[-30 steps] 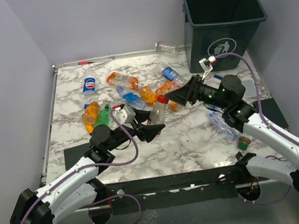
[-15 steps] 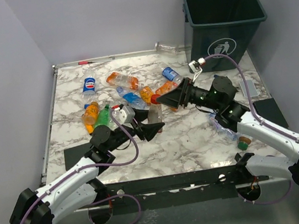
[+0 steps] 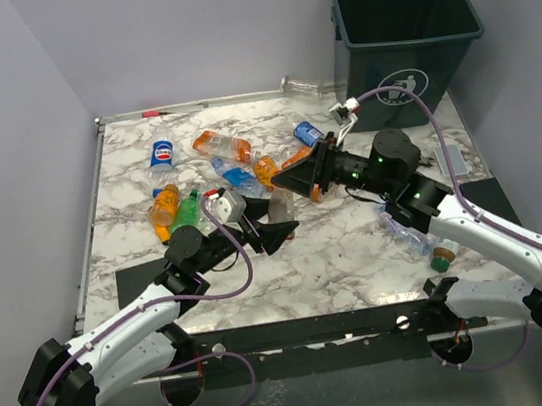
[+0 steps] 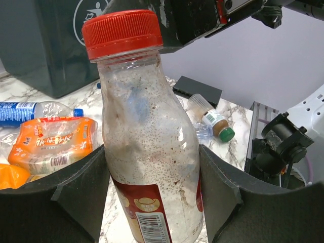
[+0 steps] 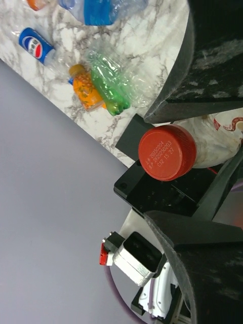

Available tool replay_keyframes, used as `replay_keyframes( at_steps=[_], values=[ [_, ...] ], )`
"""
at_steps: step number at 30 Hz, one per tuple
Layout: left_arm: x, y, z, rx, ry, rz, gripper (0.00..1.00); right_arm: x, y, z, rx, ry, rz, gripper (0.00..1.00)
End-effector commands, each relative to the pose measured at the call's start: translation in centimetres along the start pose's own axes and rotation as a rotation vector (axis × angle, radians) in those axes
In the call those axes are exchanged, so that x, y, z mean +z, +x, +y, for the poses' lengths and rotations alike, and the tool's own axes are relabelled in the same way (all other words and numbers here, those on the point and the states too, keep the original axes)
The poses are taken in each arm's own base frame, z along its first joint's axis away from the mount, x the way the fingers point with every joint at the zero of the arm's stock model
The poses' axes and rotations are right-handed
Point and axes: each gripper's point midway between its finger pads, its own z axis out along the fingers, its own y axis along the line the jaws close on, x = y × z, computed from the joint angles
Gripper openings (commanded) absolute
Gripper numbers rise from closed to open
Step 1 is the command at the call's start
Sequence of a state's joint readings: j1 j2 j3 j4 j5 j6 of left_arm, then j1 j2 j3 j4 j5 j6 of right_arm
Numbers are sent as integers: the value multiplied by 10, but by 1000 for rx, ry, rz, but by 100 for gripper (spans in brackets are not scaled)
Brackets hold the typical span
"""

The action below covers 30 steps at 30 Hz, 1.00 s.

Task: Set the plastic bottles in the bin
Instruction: Pick up the plastic bottle at the center of the board, then place the plastic bottle in the trash bin.

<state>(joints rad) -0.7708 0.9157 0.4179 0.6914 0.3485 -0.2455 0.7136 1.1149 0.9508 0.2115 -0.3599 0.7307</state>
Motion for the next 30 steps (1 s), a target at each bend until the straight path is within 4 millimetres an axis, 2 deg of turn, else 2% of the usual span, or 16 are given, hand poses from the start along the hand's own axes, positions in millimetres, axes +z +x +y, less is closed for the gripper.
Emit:
replay_keyframes(
  at_steps=[1, 7, 9, 13, 17, 20, 21, 22, 23, 25, 26, 27, 30],
  values=[
    [2, -5, 3, 14, -18, -13, 15, 11, 15, -18, -17, 94, 65, 69],
    [2, -4, 5, 15, -28, -7, 14, 12, 22, -29, -27, 148, 94, 61],
    [2, -4, 5, 16, -28, -6, 13, 12, 23, -31, -36, 166, 99, 55],
    [3, -3, 6, 13, -33, -3, 13, 11, 24, -32, -50, 173, 105, 33],
    [2, -4, 8, 13, -44, -5, 13, 11, 24, -29, -60, 165, 106, 22],
    [2, -4, 8, 11, -47, -4, 15, 12, 25, -28, -62, 158, 112, 2],
    [2, -3, 9, 8, -50, -2, 20, 10, 29, -30, -55, 172, 129, 0],
    [3, -3, 10, 1, -57, 0, 31, 10, 28, -30, -54, 178, 129, 0],
    [3, -2, 11, -7, -66, 6, 50, 9, 28, -30, -56, 180, 129, 0],
    [3, -3, 11, -19, -71, 12, 75, 7, 23, -28, -70, 187, 119, 0],
    [3, -4, 12, -25, -74, 11, 94, 5, 19, -28, -82, 198, 114, 0],
    [3, -5, 12, -32, -81, 7, 99, 3, 14, -27, -98, 210, 107, 0],
    [0, -12, 17, -37, -122, -20, 99, -4, -5, -22, -154, 247, 77, 0]
  ],
)
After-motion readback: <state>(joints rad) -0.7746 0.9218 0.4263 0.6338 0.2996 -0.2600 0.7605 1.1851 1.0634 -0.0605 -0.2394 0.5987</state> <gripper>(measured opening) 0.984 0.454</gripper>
